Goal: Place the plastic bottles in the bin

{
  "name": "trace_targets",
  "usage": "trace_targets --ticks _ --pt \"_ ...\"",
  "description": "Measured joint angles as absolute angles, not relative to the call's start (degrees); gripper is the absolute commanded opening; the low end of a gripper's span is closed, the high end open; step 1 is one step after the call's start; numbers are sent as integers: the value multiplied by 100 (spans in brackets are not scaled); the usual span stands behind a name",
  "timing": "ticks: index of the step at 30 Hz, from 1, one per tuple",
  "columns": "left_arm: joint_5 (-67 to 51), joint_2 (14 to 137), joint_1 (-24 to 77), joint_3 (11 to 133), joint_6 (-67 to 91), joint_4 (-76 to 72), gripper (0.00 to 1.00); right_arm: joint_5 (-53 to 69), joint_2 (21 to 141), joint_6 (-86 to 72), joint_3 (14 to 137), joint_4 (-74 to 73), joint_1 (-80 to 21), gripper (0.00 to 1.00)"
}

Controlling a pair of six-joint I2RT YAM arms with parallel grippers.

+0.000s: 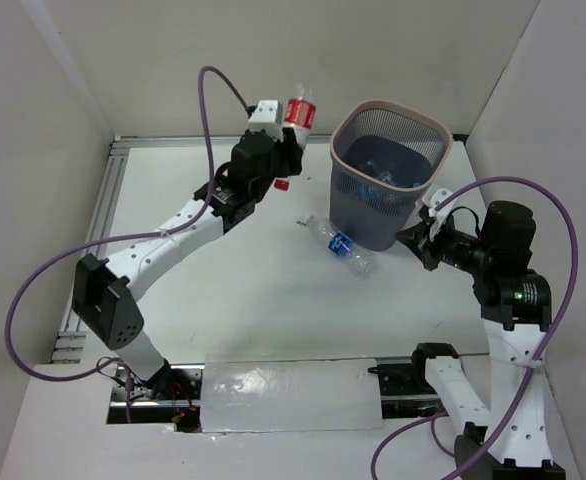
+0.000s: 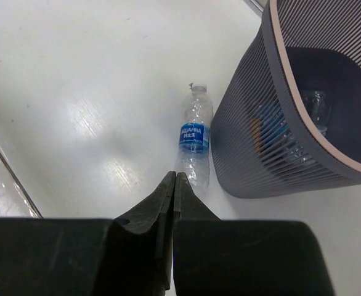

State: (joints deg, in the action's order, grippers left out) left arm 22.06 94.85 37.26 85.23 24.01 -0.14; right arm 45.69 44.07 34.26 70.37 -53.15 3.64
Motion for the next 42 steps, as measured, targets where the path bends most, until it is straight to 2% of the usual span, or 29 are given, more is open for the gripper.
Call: trace_targets --ticks 3,7,13,14,17,18,19,20,22,23,24,25,28,33,36,39,42 --pt "2255 9345 4051 9194 2397 -130 24 4560 4348 3511 6934 -5328 364 4" --pt "2036 9476 4362 9911 2397 -379 24 4517 4154 3640 6718 -5371 364 4" --pt "1870 10868 4593 11636 2491 -978 29 4440 3839 3787 6475 -5529 370 8" --pt "1872 11238 4630 12070 2543 -1081 29 4440 3793 3804 6462 -5561 384 15" --pt "1962 12322 4753 13260 2602 -1135 40 4414 3656 3850 6390 -5671 456 29" --pt "2034 12709 4810 13531 2615 -1162 48 4390 3592 3841 6359 -5677 473 50" --pt "2047 12761 4821 13548 2617 -1160 48 4377 3542 3852 6331 -5684 495 51" --pt "2091 12877 4858 13552 2622 -1153 57 4357 3487 3848 6326 -5710 513 54" --pt "2152 13037 4901 13496 2681 -1087 63 4285 3411 3815 6320 -5706 519 68" --pt "2185 13043 4925 13367 2711 -1052 68 4263 3385 3820 6320 -5701 521 70" --pt "2217 13043 4945 13253 2746 -1041 80 4239 3376 3824 6318 -5701 521 73" --pt "2231 13043 4960 13174 2740 -1035 85 4222 3376 3820 6316 -5699 526 77" --pt "2220 13043 4969 13074 2742 -1022 98 4200 3424 3846 6202 -5666 528 78" --pt "2003 12978 4958 13384 2681 -873 100 4178 3837 4182 5953 -5638 565 80" --pt "1868 12464 4965 13218 2558 -797 100 4106 4206 4532 5645 -5610 578 80" --pt "1831 11373 5024 12392 2357 -768 100 3972 4539 4823 5402 -5540 528 80" --pt "1942 9618 5177 10759 2049 -921 100 3684 4799 4995 5190 -5347 178 80"
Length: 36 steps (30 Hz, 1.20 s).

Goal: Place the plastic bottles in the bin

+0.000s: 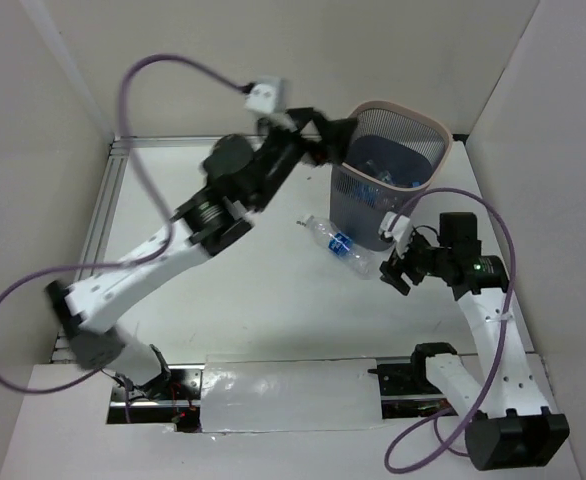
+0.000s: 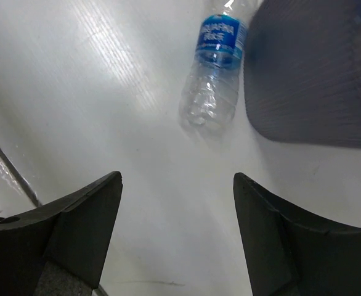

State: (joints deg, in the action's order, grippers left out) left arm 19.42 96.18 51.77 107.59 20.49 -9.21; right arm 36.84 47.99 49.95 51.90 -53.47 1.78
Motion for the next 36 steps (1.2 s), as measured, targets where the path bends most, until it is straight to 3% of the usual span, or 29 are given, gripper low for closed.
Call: trace_targets --ticks 8,14,19,30,36 --pt "3107 5019 5736 6318 2303 -475 100 2497 5225 4921 4790 -4637 -2067 81" --pt "3833 3496 6217 4469 4038 1872 100 1525 5841 4322 4716 -3824 -2663 81" --pt "4014 3275 6272 4233 5006 3188 100 757 6552 3841 4716 -3089 -3140 82" --pt "4042 2974 6278 4082 5741 4051 100 -720 8053 2947 4729 -1992 -3306 85" --pt "4045 2998 6278 4049 5874 4134 100 -1079 8427 2790 4442 -1422 -3387 71"
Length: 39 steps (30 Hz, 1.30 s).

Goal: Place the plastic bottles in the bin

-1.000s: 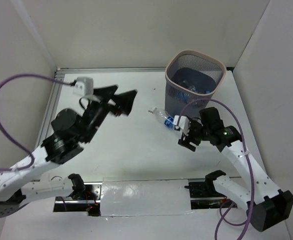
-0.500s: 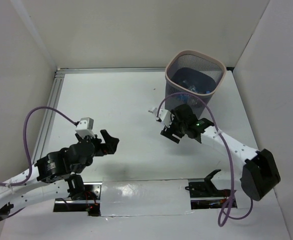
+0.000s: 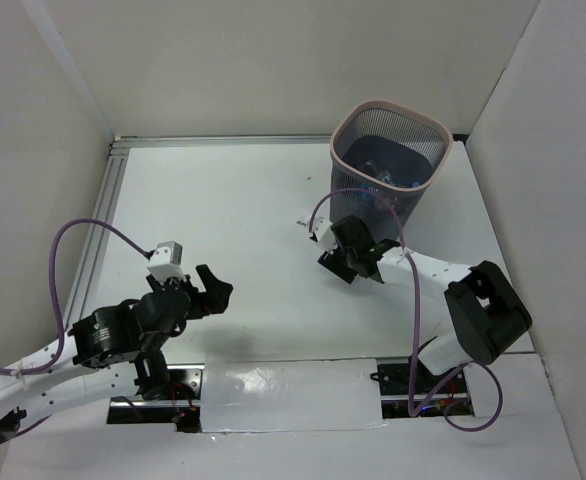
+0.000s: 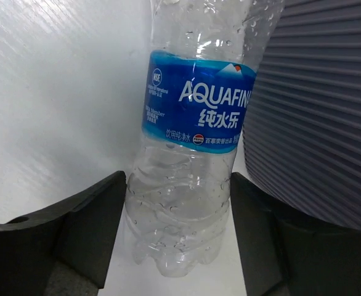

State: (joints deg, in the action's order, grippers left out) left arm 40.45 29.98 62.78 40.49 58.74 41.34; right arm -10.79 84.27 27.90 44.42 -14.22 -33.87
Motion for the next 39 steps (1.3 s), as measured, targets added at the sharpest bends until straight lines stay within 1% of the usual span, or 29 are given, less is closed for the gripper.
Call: trace_targets --ticks 4,6,7,9,10,12,13,17,21,24,27,32,34,37,39 --pt "4045 3175 6278 4047 5870 4130 100 -1232 8416 2801 4281 -1168 -3540 65" --pt "4045 3201 6278 4047 5870 4125 100 -1232 8353 2834 4189 -1055 -3594 57" --pt "4045 3201 6278 4047 5865 4112 100 -1203 8309 2853 4154 -1044 -3618 49" --pt "4045 3201 6278 4047 5865 4073 100 -985 8176 2950 4093 -1107 -3673 39" --pt "4045 3201 6278 4047 5865 4058 100 -829 8114 3002 4086 -1205 -3706 33" --pt "4045 3201 6278 4034 5854 4007 100 -237 8016 3205 4189 -1594 -3760 29" --pt "4047 3201 6278 4014 5843 3966 100 113 7992 3365 4292 -1892 -3776 24" --pt "4042 3203 6278 3983 5837 3879 100 1282 7907 3946 4950 -3227 -3813 17" --pt "4040 3199 6278 3983 5833 3848 100 2091 7894 4241 6143 -4143 -3802 14" --pt "4040 3146 6278 3981 5830 3846 100 2582 7896 4270 7199 -4504 -3691 14" --pt "4045 2974 6278 3964 5813 3835 100 2930 7896 4156 8287 -4661 -3409 14" --pt "4106 2731 6278 3962 5688 3809 100 3273 7876 3719 9730 -4678 -2928 12" --pt "4119 2729 6278 3962 5664 3798 100 3350 7782 3487 10014 -4560 -2740 10" --pt "4121 2731 6278 3962 5564 3741 100 3157 7537 3107 10112 -4307 -2449 10" --pt "4121 2740 6278 3948 5540 3673 100 2797 7373 2952 9998 -4062 -2189 11"
